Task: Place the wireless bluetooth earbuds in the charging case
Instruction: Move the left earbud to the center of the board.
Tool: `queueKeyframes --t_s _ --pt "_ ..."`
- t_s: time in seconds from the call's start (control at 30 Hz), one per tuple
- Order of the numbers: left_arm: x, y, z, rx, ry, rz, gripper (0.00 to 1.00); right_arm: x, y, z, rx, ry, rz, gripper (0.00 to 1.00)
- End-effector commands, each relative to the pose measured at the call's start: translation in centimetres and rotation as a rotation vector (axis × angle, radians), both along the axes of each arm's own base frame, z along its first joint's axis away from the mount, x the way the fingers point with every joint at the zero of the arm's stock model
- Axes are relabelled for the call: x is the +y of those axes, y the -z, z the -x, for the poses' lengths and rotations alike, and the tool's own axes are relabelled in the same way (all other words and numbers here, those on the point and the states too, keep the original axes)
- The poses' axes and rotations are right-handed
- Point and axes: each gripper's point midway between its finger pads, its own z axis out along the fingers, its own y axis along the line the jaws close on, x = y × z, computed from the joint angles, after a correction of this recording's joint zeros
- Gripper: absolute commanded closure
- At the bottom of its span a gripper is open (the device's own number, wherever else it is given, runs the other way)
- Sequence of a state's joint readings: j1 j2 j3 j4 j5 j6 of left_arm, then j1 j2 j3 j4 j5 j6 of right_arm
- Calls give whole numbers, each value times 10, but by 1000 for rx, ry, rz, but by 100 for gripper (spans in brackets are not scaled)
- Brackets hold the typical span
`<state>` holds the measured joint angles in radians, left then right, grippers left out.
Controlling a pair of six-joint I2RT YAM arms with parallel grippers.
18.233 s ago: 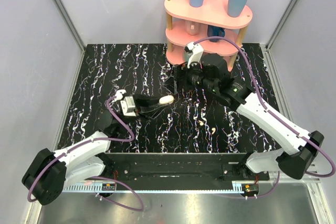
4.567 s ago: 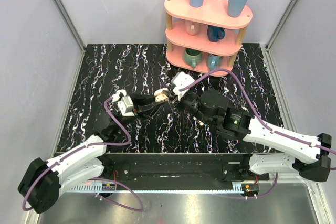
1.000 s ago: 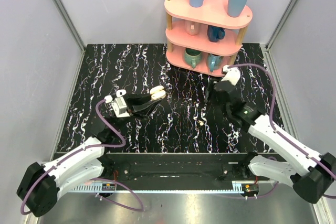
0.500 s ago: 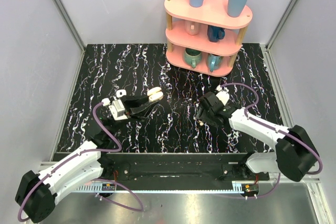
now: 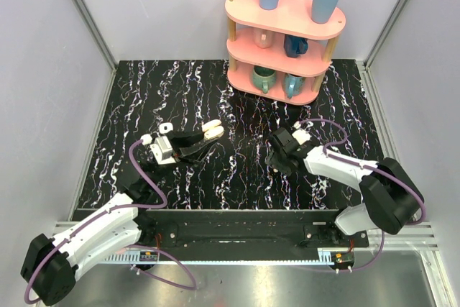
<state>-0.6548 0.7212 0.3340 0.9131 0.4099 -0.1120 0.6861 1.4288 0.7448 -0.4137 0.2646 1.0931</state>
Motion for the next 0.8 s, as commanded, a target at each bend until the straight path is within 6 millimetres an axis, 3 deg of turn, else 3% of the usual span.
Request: queueKeyframes --t_s 0.0,0.53,0.77 --pt "7 -15 1 -49 -28 38 100 -8 -1 -6 -38 43 17 48" --pt "6 -14 0 -48 -29 36 100 -11 14 -2 2 -13 78 60" --pt "5 -14 -1 -45 -27 34 100 -21 12 -9 -30 -25 145 67"
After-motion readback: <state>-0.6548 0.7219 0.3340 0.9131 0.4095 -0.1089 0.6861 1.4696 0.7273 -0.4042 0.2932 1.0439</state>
